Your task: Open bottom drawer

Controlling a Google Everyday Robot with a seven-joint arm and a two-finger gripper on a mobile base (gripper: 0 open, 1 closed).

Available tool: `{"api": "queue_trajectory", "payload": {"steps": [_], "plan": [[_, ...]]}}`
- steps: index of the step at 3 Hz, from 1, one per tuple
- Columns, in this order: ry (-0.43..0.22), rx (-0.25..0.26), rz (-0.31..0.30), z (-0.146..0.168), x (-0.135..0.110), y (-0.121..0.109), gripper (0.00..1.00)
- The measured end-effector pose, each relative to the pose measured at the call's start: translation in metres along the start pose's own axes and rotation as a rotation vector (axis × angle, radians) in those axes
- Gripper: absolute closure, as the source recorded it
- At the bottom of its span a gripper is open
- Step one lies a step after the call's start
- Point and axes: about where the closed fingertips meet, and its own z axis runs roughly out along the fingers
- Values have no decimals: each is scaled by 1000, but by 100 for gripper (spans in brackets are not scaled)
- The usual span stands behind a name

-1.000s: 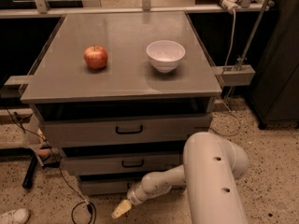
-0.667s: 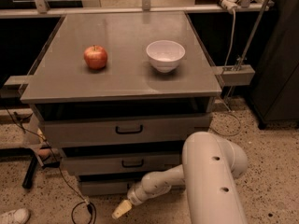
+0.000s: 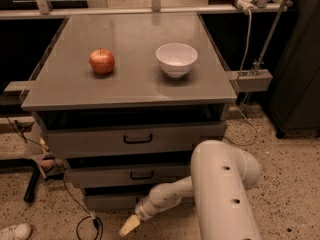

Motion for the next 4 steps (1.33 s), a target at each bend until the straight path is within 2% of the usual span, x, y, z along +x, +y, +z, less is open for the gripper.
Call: {"api": "queue_trajectory", "payload": {"steps": [3, 4], "plan": [[40, -37, -11, 2, 7, 15, 0], [94, -79, -14, -1, 23, 32, 0]]}}
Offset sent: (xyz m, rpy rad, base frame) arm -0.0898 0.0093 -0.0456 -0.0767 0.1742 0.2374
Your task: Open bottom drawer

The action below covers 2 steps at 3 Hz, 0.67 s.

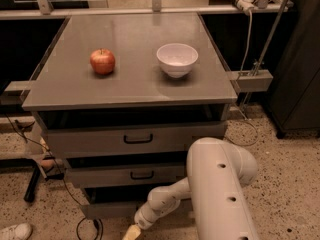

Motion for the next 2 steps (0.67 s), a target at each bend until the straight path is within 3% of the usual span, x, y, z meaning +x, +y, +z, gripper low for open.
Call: {"api": "queue_trajectory", "payload": {"steps": [1, 2], "plan": [[0, 0, 0, -4, -2, 2, 0], [34, -24, 12, -8, 13, 17, 0]]}}
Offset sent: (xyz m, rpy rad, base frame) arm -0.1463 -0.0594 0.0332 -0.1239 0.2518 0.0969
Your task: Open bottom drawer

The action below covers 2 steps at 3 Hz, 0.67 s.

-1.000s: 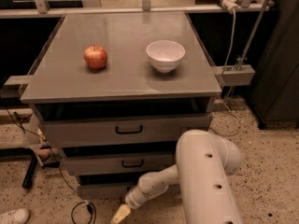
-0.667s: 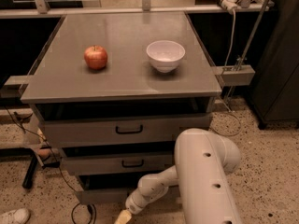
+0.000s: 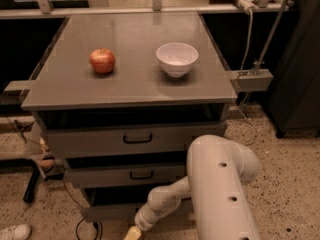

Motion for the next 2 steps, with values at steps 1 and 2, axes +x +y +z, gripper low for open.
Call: {"api": "queue_trajectory", "payload": {"steps": [1, 2], "plan": [[0, 0, 0, -1, 0, 0, 0], [0, 0, 0, -1, 0, 0, 0]]}}
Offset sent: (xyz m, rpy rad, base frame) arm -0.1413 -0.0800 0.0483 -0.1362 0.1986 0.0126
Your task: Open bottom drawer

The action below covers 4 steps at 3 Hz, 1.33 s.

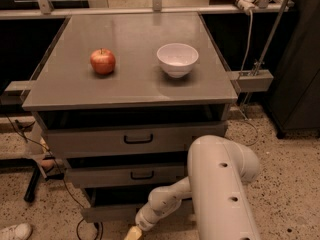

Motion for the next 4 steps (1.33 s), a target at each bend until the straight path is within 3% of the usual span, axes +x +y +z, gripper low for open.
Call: {"api": "queue_trajectory", "payload": {"steps": [1, 2, 3, 4], "plan": [[30, -13, 27, -11, 21, 19, 0], [13, -14, 93, -38, 38, 37, 0], [-10, -33, 123, -65, 59, 70, 0], [-8, -37, 126, -67, 66, 74, 0]]}}
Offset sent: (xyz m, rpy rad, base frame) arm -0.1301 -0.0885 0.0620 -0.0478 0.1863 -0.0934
